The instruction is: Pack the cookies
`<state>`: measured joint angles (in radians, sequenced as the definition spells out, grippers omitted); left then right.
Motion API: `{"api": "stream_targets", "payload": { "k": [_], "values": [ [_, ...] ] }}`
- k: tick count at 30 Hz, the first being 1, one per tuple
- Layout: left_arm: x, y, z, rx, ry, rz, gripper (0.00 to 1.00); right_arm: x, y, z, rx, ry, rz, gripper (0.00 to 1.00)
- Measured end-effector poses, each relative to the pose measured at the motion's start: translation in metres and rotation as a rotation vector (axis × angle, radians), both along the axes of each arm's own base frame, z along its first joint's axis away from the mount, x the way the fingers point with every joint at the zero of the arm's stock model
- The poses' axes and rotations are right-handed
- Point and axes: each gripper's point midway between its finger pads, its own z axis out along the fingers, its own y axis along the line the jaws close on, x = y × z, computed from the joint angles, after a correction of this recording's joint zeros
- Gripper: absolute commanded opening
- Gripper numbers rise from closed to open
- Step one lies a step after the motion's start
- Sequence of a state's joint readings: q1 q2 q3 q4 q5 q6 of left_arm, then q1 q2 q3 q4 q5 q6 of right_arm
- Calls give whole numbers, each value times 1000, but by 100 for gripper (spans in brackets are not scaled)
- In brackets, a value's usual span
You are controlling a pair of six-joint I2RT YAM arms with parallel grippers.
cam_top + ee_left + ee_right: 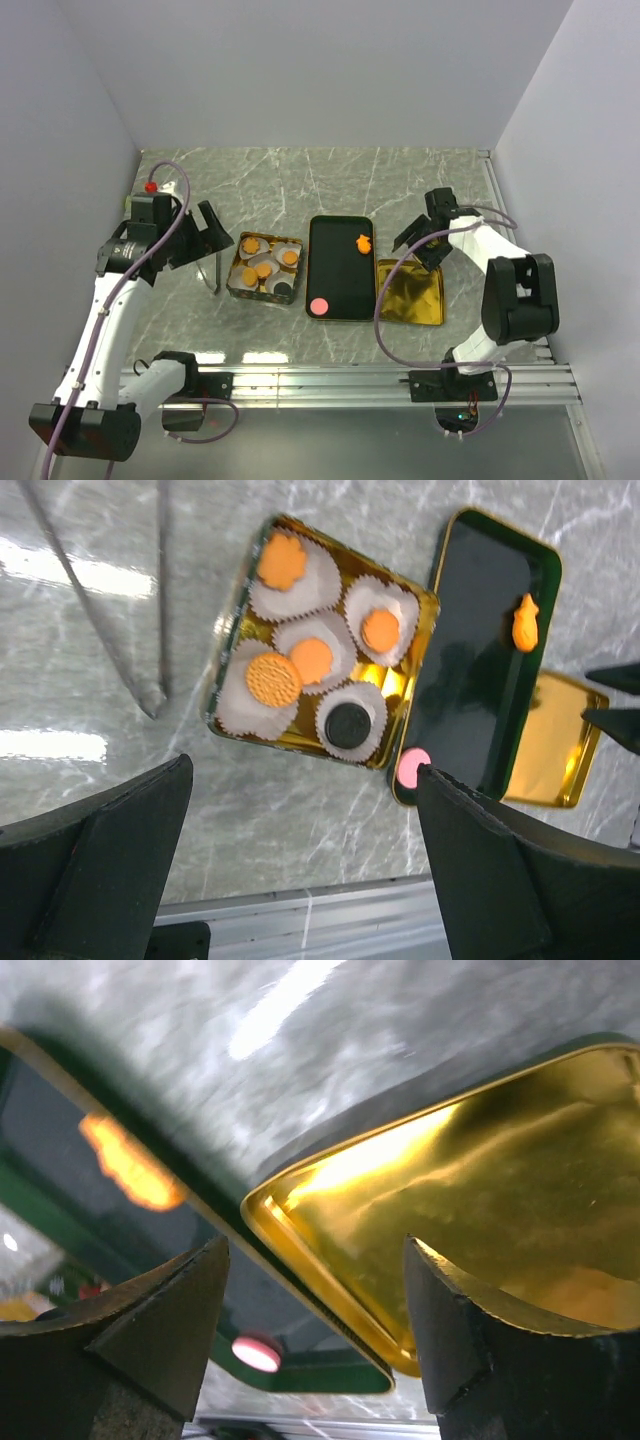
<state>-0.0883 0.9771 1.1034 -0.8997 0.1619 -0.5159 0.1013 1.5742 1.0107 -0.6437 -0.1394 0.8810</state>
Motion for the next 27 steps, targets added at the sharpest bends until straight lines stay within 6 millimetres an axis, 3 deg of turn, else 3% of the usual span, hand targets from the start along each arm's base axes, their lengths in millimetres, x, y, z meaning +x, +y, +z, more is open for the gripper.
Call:
{"api": "stream_targets", "payload": {
  "k": [8, 14, 19, 26, 27],
  "values": [
    [-5, -17, 1, -12, -8, -69, 100, 4, -17, -32, -25, 115, -136, 75],
    [-8, -18, 3, -12, -20, -71, 99, 31, -29, -37, -52, 127, -166, 73],
    [-9, -14, -1, 1, -18, -57, 99, 48, -40, -36, -96, 117, -158, 63],
    [-11, -14, -10, -8, -13, -42, 99, 29, -50, -45, -162, 201, -105, 41],
    [-12, -14, -13, -10, -9, -40, 99, 28, -50, -45, -163, 206, -99, 34]
  ]
}}
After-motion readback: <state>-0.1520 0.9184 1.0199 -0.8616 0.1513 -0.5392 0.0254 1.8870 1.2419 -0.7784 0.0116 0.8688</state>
